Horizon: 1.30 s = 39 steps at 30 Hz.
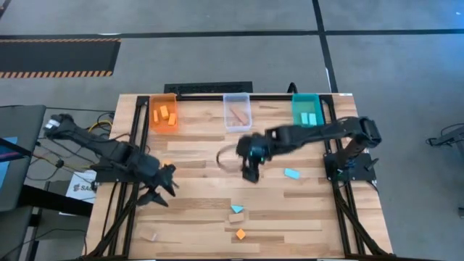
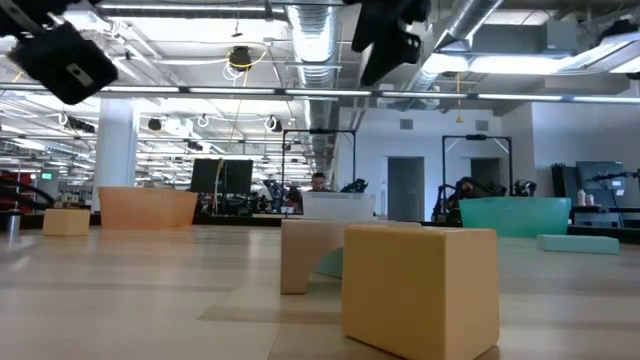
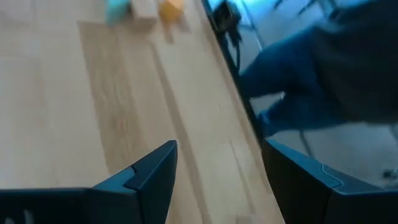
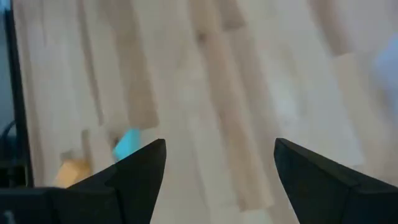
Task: Sort & place blocks by color
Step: Put the blue triangle block into the blue bin
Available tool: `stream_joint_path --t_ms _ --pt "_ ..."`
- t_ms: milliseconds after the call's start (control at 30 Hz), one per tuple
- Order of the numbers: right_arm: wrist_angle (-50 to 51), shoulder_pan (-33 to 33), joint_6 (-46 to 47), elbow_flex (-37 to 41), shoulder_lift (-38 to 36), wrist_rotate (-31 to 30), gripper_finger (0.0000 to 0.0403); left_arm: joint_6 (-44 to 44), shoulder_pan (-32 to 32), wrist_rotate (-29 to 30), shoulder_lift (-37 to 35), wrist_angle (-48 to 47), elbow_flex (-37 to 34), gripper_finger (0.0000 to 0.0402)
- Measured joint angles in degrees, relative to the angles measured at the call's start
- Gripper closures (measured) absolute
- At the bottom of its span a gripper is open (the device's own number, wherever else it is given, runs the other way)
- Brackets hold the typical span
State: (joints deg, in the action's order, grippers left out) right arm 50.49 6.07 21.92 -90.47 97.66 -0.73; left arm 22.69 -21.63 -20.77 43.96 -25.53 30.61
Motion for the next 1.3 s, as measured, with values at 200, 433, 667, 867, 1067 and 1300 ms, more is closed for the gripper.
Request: stream_joint_path --t_ms 200,433,667,867,1067,1300 --pt "-1.3 10.0 -3.5 0.1 5.8 1.1 0.0085 -3.0 -5.5 11.5 5.0 -0.2 0.0 0.0178" --pt "-9.1 18.2 -10.7 0.0 13.2 -0.8 0.0085 -2.7 -5.4 12.8 8.8 1.0 0.0 0.0178" --pt "-15.7 18.5 -10.3 0.1 17.1 -4.5 0.0085 -2.5 -5.4 13.7 10.0 3.5 0.0 0.0178" --pt "-15.3 16.5 -3.9 0.1 18.1 -3.7 0.0085 -0.7 -5.4 15.0 10.1 3.7 0.0 0.0178" --pt "-18.3 15.3 7.6 0.1 21.0 -3.4 0.0085 0.6 -5.4 15.5 10.1 4.1 0.0 0.0178" --pt "-18.4 16.3 23.9 -0.1 22.6 -5.0 0.0085 1.4 -5.4 16.1 10.1 4.7 0.0 0.0178"
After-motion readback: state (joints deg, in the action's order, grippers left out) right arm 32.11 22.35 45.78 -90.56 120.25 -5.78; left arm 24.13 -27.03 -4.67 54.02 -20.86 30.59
